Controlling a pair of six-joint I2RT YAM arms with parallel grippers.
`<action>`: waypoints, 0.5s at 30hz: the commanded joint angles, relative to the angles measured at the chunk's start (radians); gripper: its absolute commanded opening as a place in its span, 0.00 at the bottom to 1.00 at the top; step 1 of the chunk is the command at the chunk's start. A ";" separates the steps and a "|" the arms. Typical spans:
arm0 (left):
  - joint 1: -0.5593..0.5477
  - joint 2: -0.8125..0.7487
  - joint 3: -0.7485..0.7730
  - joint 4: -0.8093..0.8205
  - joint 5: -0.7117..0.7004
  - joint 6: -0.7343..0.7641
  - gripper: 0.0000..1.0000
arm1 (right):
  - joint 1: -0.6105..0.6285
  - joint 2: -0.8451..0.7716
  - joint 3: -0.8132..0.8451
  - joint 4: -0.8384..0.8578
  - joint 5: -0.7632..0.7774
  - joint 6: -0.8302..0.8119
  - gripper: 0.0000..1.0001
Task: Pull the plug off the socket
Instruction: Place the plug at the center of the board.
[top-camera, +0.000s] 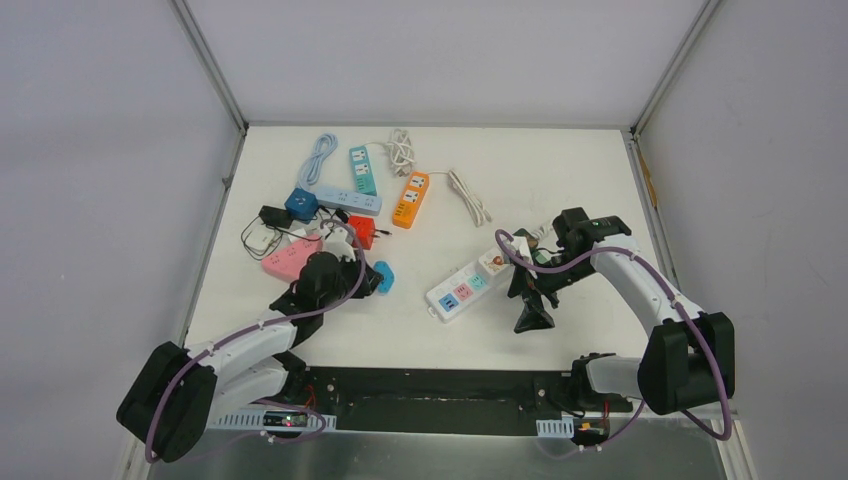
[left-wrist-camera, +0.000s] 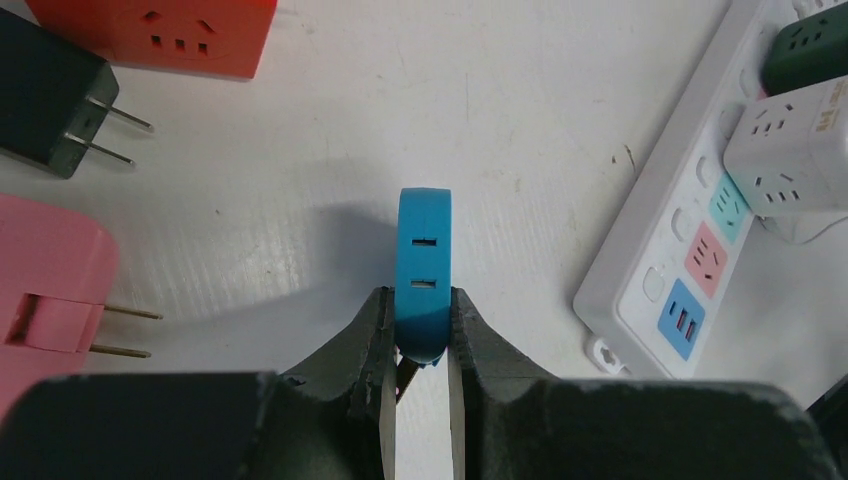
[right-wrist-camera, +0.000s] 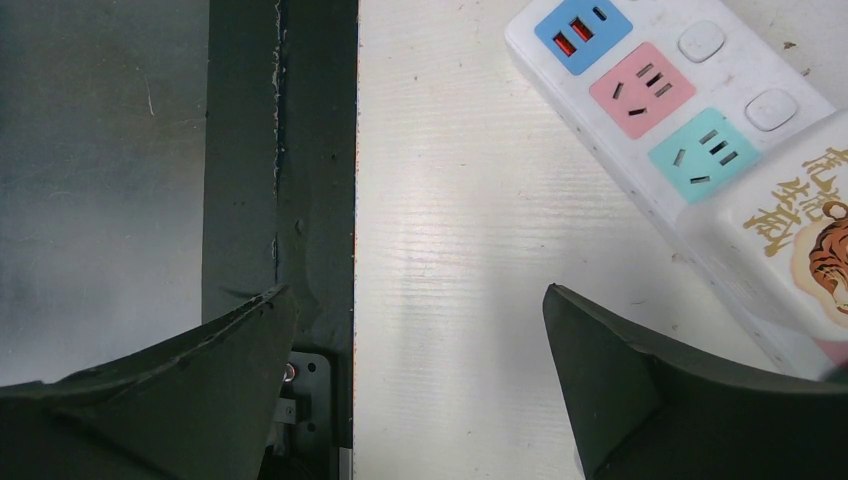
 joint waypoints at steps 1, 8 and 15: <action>0.040 0.034 0.034 0.016 0.017 -0.037 0.00 | 0.000 -0.020 0.006 0.007 -0.014 -0.030 0.97; 0.080 0.055 0.040 -0.009 -0.017 -0.061 0.00 | 0.000 -0.018 0.005 0.007 -0.014 -0.030 0.97; 0.105 0.075 0.071 -0.045 -0.059 -0.064 0.00 | 0.000 -0.018 0.005 0.007 -0.013 -0.030 0.97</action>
